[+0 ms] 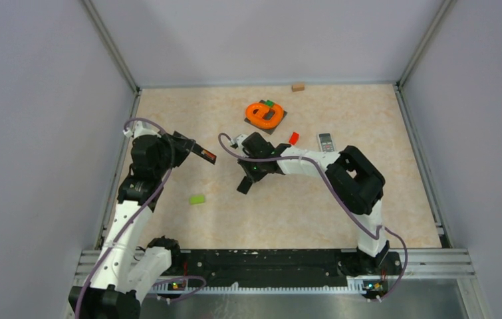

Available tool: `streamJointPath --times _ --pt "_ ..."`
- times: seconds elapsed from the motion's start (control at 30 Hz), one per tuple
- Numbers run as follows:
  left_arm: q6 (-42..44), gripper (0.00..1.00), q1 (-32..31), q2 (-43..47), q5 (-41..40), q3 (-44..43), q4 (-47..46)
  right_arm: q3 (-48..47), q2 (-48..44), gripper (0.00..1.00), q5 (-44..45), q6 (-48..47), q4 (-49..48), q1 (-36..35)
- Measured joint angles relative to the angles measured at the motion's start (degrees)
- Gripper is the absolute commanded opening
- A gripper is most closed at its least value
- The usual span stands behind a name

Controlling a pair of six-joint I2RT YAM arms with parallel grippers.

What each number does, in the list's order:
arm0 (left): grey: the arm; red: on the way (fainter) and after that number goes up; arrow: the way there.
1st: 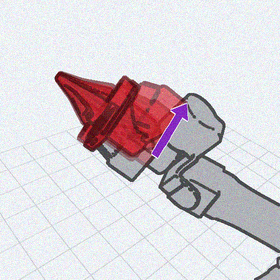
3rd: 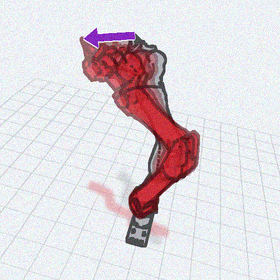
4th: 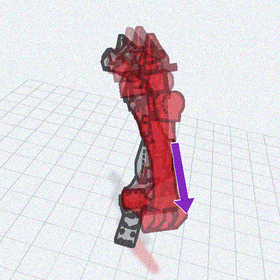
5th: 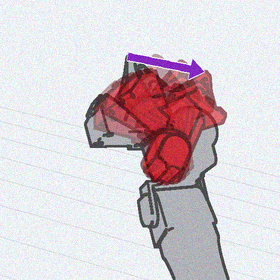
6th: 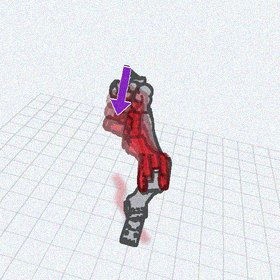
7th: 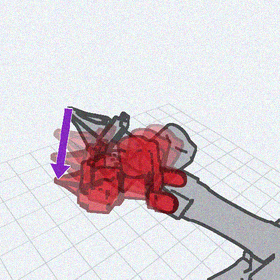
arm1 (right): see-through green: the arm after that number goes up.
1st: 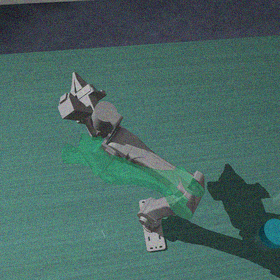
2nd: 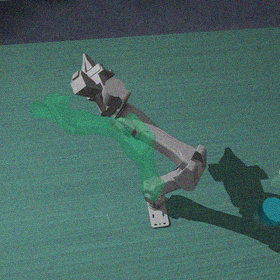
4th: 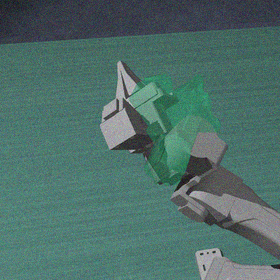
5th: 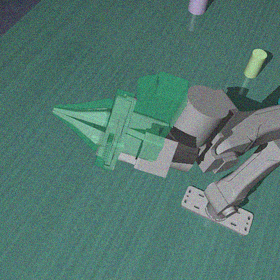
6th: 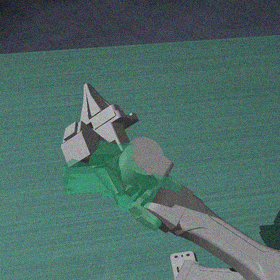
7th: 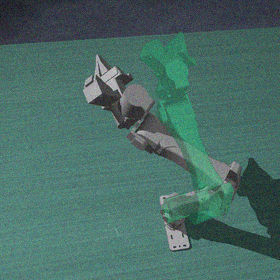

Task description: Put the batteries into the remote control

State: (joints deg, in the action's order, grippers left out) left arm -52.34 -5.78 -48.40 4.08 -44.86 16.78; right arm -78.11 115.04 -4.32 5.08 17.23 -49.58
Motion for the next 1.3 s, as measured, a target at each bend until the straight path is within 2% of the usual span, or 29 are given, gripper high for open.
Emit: streamJointPath --times 0.07,0.23,0.4,0.67,0.8,0.87,1.03,1.17,1.23,1.3 --pt "0.00 0.00 0.13 0.00 0.15 0.00 0.02 0.00 0.00 0.00 0.79 0.33 -0.04 -0.07" --pt "0.00 0.00 0.33 0.00 0.83 0.00 0.00 -0.09 0.00 0.00 6.32 5.05 0.31 -0.13" --pt "-0.02 0.00 0.52 -0.07 1.29 0.00 -0.07 0.39 -0.98 0.00 14.23 19.58 3.82 1.14" --pt "-0.90 0.00 0.63 -1.40 2.97 0.13 -1.42 14.88 -12.46 0.01 17.94 42.86 6.27 4.07" --pt "-1.49 0.00 0.68 -2.01 3.74 0.42 -2.14 18.10 -15.28 0.22 17.11 51.56 6.73 3.80" --pt "-1.64 0.00 0.68 -2.05 3.87 0.52 -2.19 19.65 -16.46 0.29 16.24 54.77 6.25 3.61" --pt "-1.75 0.00 0.68 -2.05 4.02 0.76 -2.64 20.68 -19.15 0.33 15.43 56.26 5.05 3.48" --pt "-1.70 0.00 0.79 -2.03 4.00 0.79 -2.62 20.52 -23.28 0.38 16.26 49.29 3.04 3.48" --pt "-1.66 0.00 0.85 -2.03 4.02 0.79 -2.60 19.91 -24.52 0.35 17.16 44.26 2.38 3.69" --pt "-1.53 0.00 0.87 -2.03 4.02 0.79 -2.60 18.88 -24.65 0.26 17.29 38.64 2.03 4.35"
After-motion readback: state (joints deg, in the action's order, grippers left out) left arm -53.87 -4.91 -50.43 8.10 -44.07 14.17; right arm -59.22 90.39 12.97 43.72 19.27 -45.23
